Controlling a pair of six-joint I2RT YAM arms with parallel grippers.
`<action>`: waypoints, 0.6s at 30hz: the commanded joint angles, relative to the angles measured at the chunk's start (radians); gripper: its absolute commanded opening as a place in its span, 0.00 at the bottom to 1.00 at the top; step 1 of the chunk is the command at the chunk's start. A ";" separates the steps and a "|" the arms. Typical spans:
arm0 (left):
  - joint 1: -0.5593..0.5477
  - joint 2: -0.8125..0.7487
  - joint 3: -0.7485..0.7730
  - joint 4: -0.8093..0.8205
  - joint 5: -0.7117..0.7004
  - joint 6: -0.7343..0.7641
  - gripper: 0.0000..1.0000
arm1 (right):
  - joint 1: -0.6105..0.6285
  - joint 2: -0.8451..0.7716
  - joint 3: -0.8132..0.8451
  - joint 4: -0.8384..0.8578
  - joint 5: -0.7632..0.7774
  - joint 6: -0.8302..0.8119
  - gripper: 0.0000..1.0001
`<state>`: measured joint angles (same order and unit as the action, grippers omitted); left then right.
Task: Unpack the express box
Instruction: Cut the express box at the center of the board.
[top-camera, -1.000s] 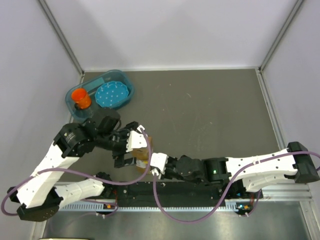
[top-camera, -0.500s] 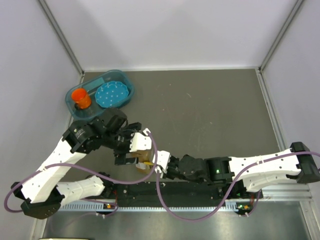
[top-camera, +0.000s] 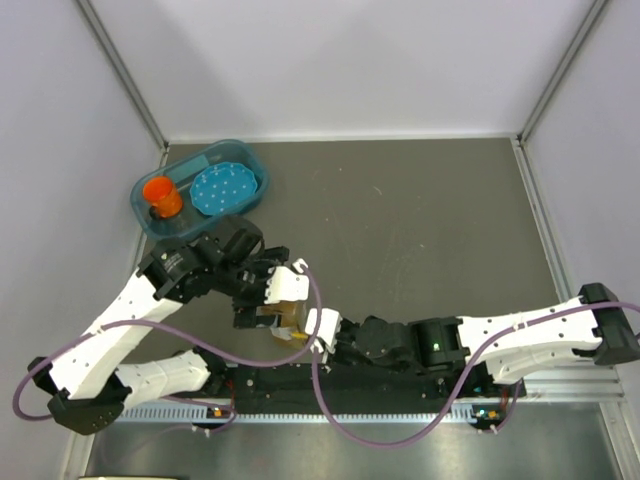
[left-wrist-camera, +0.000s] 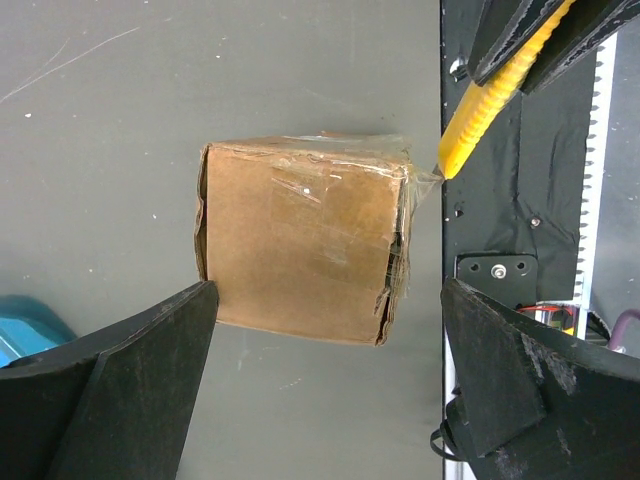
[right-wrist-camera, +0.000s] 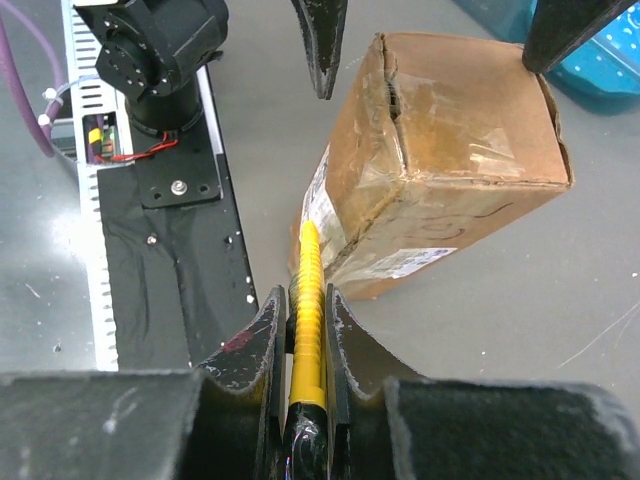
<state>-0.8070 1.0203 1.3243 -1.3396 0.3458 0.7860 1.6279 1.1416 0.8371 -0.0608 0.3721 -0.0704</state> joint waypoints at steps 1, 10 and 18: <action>-0.003 0.008 0.003 -0.061 0.019 0.016 0.99 | 0.020 -0.028 0.025 -0.003 0.017 0.021 0.00; -0.003 -0.025 0.004 -0.095 0.039 -0.001 0.99 | -0.046 -0.204 0.079 -0.134 0.255 -0.051 0.00; -0.003 -0.034 0.003 -0.090 0.051 -0.031 0.99 | -0.109 -0.190 0.093 -0.108 0.148 -0.020 0.00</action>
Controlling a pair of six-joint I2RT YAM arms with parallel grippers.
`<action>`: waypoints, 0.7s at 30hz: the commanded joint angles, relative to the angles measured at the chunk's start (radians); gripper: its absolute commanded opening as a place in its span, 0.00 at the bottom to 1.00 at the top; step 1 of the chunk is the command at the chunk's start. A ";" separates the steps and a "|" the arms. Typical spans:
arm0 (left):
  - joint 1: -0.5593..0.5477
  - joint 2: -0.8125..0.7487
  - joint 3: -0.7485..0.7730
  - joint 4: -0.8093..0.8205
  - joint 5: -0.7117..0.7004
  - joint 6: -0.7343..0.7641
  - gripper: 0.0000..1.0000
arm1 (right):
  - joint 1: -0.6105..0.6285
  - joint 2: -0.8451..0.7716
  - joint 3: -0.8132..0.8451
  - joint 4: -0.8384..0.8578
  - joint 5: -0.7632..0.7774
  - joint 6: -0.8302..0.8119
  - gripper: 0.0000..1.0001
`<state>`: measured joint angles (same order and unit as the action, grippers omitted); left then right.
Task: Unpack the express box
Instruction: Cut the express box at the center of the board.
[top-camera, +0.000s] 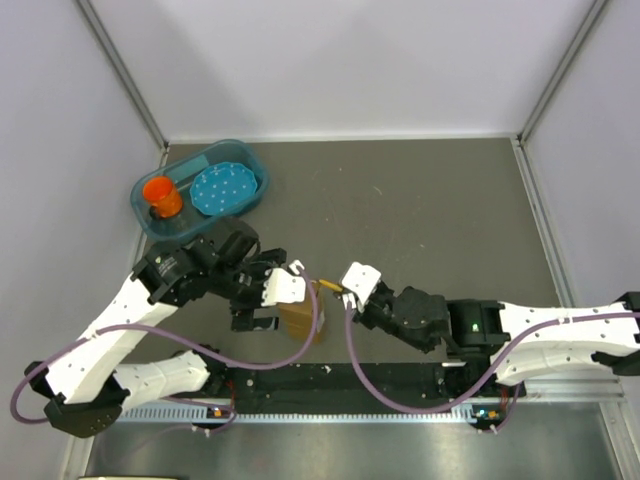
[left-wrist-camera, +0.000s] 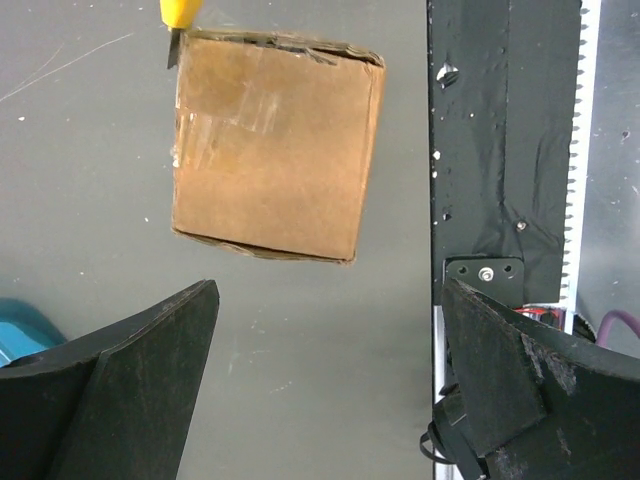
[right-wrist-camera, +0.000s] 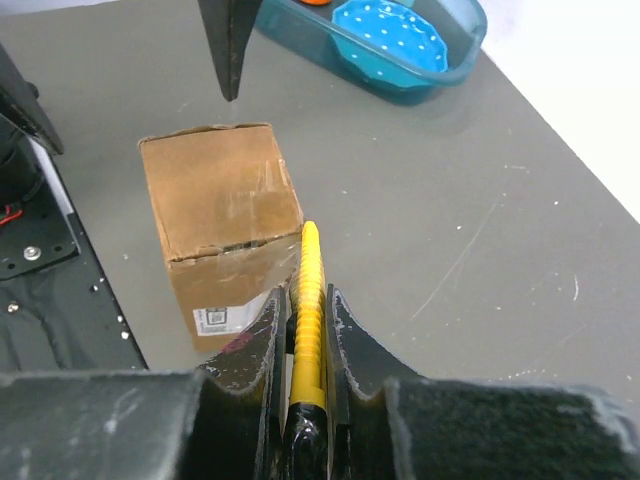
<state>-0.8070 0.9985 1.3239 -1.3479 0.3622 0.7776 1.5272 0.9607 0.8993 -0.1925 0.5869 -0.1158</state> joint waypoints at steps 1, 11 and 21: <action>-0.003 -0.011 0.006 -0.080 0.038 -0.029 0.99 | -0.006 -0.019 0.018 0.016 -0.084 0.047 0.00; -0.003 0.018 0.003 -0.088 0.047 -0.049 0.99 | 0.031 -0.051 -0.039 -0.090 -0.030 0.110 0.00; -0.001 0.058 -0.037 -0.040 0.187 -0.072 0.99 | 0.033 -0.043 -0.045 -0.099 -0.050 0.140 0.00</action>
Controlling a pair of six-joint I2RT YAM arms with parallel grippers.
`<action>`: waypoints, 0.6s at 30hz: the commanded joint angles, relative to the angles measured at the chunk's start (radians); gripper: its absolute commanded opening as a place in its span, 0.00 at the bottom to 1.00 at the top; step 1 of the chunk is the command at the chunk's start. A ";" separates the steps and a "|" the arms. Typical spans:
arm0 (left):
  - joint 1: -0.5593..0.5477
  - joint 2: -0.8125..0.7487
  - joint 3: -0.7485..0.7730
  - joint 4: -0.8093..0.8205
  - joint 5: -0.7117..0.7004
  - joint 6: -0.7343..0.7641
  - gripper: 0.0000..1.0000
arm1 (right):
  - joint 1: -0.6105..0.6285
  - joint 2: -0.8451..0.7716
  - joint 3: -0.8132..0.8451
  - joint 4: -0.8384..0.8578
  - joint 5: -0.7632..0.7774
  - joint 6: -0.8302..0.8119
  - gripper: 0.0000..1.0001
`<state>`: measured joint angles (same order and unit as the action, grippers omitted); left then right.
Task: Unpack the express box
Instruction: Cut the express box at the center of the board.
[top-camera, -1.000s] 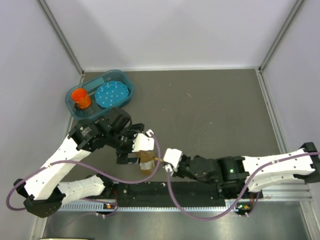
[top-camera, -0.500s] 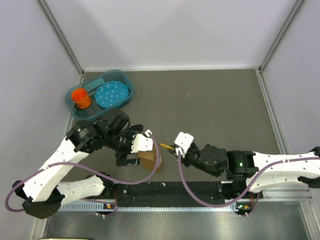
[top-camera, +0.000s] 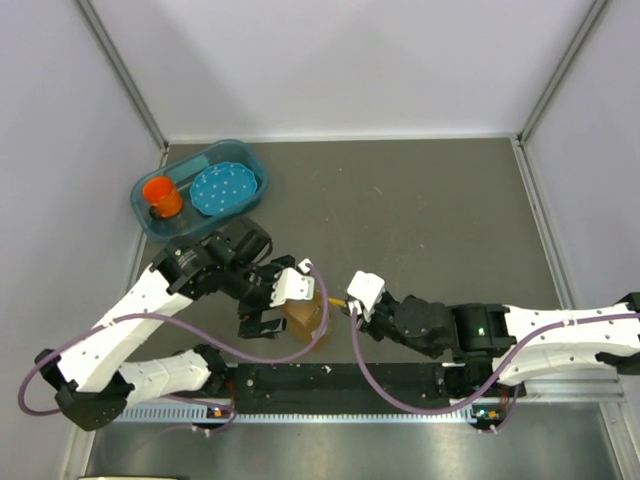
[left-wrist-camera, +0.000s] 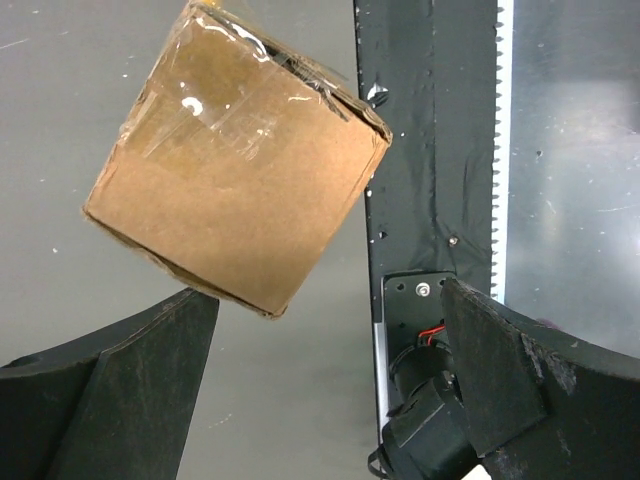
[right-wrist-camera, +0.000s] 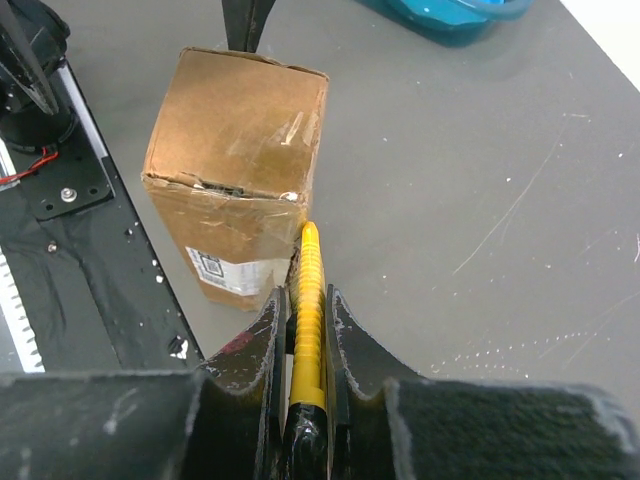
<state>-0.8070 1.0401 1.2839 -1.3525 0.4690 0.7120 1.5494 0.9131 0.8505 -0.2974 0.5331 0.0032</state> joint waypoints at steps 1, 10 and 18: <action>-0.003 0.018 0.008 -0.028 0.079 -0.006 0.99 | 0.011 0.003 0.002 0.006 0.004 0.023 0.00; -0.003 0.083 0.026 0.016 0.149 -0.075 0.99 | 0.058 0.000 0.002 -0.006 0.005 0.044 0.00; -0.003 0.110 0.026 0.099 0.143 -0.180 0.99 | 0.100 0.027 0.009 -0.012 0.022 0.076 0.00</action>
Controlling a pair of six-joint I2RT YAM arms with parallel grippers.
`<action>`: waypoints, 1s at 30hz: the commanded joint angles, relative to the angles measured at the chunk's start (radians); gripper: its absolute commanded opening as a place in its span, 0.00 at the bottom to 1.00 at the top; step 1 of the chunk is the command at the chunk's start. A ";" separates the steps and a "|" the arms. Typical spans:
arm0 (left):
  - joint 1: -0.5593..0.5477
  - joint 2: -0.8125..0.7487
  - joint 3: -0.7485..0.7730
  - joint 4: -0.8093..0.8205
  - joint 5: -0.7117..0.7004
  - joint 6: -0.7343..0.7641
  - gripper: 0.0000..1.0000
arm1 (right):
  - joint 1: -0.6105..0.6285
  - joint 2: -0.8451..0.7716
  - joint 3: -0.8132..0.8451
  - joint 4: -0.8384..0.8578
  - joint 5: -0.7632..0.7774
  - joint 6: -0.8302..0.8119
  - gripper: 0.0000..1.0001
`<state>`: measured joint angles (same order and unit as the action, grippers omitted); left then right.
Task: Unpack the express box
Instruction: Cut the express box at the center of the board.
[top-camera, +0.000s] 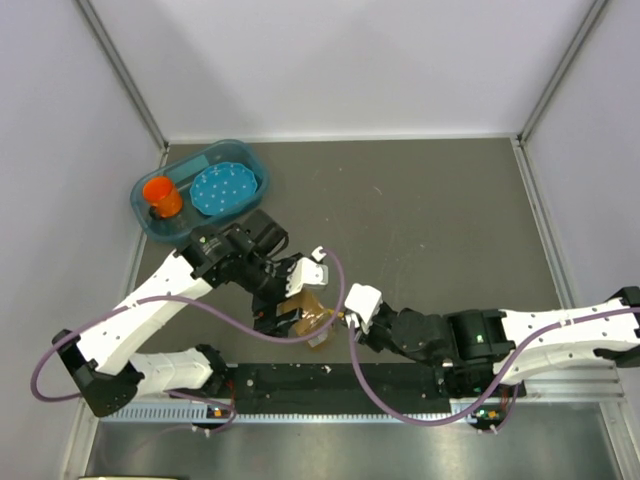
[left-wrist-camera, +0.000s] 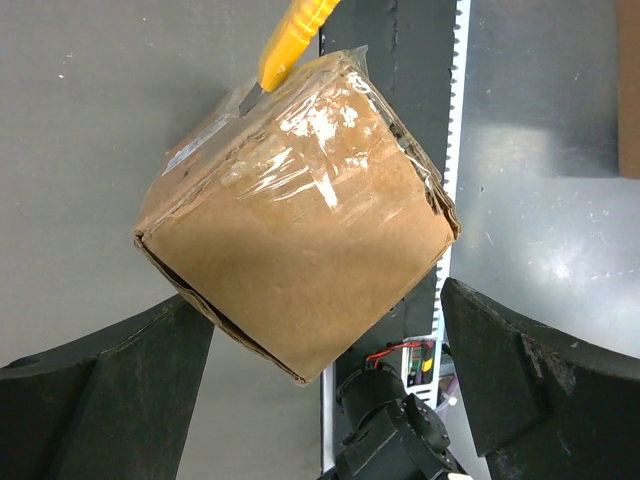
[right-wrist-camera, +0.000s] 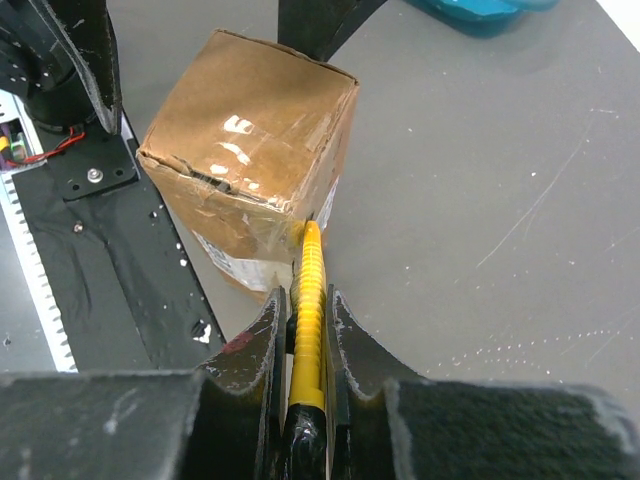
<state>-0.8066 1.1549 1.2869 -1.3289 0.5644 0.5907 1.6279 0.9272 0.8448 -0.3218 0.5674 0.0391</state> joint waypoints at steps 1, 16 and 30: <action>-0.002 0.002 0.029 0.076 0.051 -0.064 0.99 | 0.023 0.013 0.013 0.012 -0.014 0.045 0.00; -0.005 0.098 0.091 0.079 0.049 -0.167 0.99 | 0.038 0.062 0.042 0.059 -0.043 0.058 0.00; -0.005 0.229 0.201 0.109 -0.060 -0.164 0.99 | 0.046 0.050 0.043 0.049 -0.047 0.068 0.00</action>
<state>-0.8066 1.3334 1.4212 -1.3502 0.5301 0.4355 1.6409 0.9760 0.8528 -0.3309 0.6472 0.0631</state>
